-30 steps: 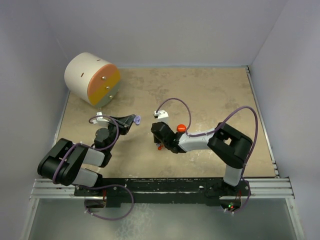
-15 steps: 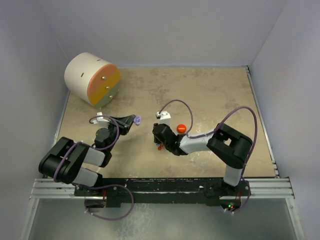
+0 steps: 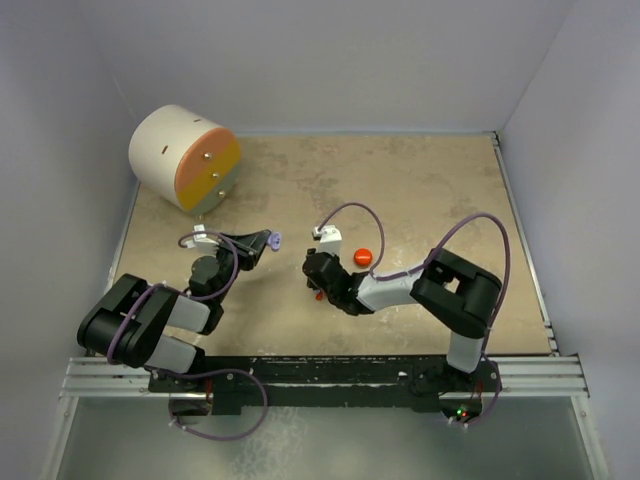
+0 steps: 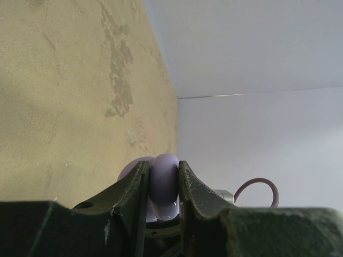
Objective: Insert the wireless bluetooth earbuds into the charging case
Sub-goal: Pick up the earbud from the center of the board.
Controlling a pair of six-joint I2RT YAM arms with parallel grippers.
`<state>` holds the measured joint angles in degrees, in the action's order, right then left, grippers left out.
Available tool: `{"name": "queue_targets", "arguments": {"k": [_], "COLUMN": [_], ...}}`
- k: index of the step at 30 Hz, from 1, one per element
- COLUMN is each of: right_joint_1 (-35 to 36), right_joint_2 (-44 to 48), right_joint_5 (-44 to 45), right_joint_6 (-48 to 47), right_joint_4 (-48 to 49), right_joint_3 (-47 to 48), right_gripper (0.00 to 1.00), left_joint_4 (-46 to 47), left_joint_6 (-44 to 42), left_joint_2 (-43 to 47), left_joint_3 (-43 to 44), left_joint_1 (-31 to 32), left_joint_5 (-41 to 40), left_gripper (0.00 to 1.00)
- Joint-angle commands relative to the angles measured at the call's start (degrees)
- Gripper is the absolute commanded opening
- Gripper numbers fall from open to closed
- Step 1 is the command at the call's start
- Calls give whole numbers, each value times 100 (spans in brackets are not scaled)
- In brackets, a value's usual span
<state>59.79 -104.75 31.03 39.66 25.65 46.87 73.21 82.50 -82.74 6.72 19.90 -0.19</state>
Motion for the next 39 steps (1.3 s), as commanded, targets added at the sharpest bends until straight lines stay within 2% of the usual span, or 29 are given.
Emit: {"name": "queue_targets", "arguments": {"k": [1,7,11,13,18,27,34,39], "right_joint_1": [177,220,218,223,224,116,-364,-676], "right_joint_2": [-503,-499,-364,-234,260,895,921,922], "right_joint_5": [-226,-137,-65,7,71,139,-367,-424], "right_joint_6": [289,383,397,347,50,-1193,-2195,-2714], "right_joint_4": [-1288,-1438,-1666,-1854,-2480,-3689,-4333,-4925], "right_joint_3": [-198,-145,-48,72,456,1912,3012,3747], "right_gripper": [27,20,10,5,1,0,0,0], "left_joint_4": [449,449,449,449,367,-351,-1312,-1590], "left_joint_6": [36,35,33,37,42,-20,-345,-443], "left_joint_2": [-10,-13,-5,-4,27,272,688,807], "left_joint_3": [-57,-57,-40,-22,55,496,903,997], "left_joint_1": [-39,-39,-41,-39,-41,-39,-42,-41], "left_joint_5": [63,71,93,110,182,648,991,1033], "left_gripper": [0,0,0,0,0,0,0,0]}}
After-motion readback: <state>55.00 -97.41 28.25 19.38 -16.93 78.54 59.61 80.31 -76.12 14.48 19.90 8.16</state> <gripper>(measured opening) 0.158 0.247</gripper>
